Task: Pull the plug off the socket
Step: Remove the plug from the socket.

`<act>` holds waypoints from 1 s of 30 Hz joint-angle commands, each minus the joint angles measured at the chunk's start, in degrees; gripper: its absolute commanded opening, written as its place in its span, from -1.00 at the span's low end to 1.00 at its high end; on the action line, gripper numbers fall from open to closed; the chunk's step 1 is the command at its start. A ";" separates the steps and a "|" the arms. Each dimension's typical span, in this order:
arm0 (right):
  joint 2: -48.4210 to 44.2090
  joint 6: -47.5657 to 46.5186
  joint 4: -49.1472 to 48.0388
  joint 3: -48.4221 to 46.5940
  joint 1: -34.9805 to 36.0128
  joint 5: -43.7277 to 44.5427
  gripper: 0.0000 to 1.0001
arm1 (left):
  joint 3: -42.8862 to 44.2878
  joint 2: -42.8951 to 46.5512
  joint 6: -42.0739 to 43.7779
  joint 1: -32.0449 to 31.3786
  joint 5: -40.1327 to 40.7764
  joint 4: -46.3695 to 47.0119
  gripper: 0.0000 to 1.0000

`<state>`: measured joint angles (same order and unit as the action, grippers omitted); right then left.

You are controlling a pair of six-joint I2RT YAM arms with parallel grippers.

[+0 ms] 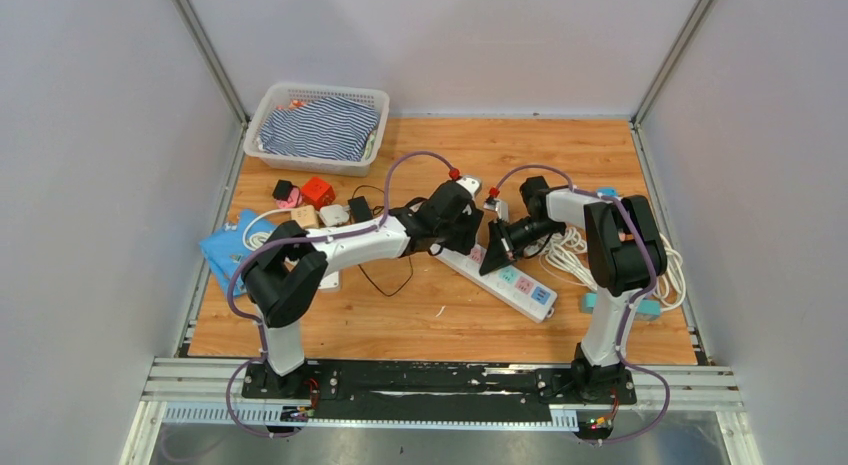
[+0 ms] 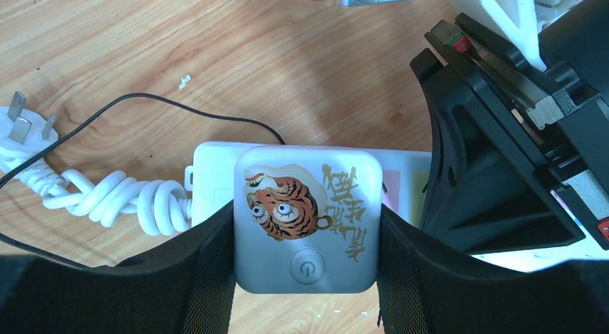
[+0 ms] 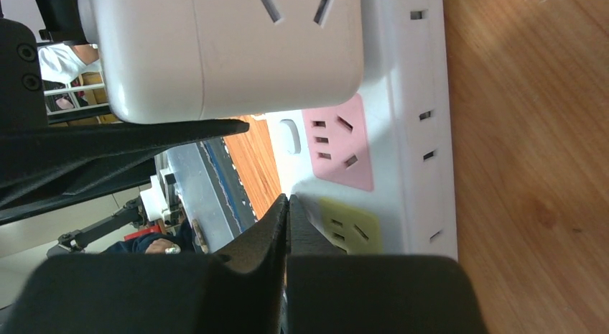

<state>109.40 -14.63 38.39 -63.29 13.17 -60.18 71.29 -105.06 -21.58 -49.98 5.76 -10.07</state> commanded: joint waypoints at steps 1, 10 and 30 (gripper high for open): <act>2.21 -2.50 -2.02 0.43 1.68 10.41 -0.99 | -2.83 -4.19 -2.97 -0.03 -1.13 -6.51 -1.00; 2.49 -2.68 -1.75 0.36 1.99 11.56 -0.99 | 2.13 -5.60 2.88 -5.41 17.62 -14.31 -1.00; 2.79 -3.16 -1.20 -0.08 2.52 13.02 -0.99 | -0.59 -2.08 -0.15 -3.39 10.55 -11.88 -1.00</act>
<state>109.45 -14.68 39.44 -63.88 14.33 -58.33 70.72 -104.47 -21.41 -51.88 9.80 -11.25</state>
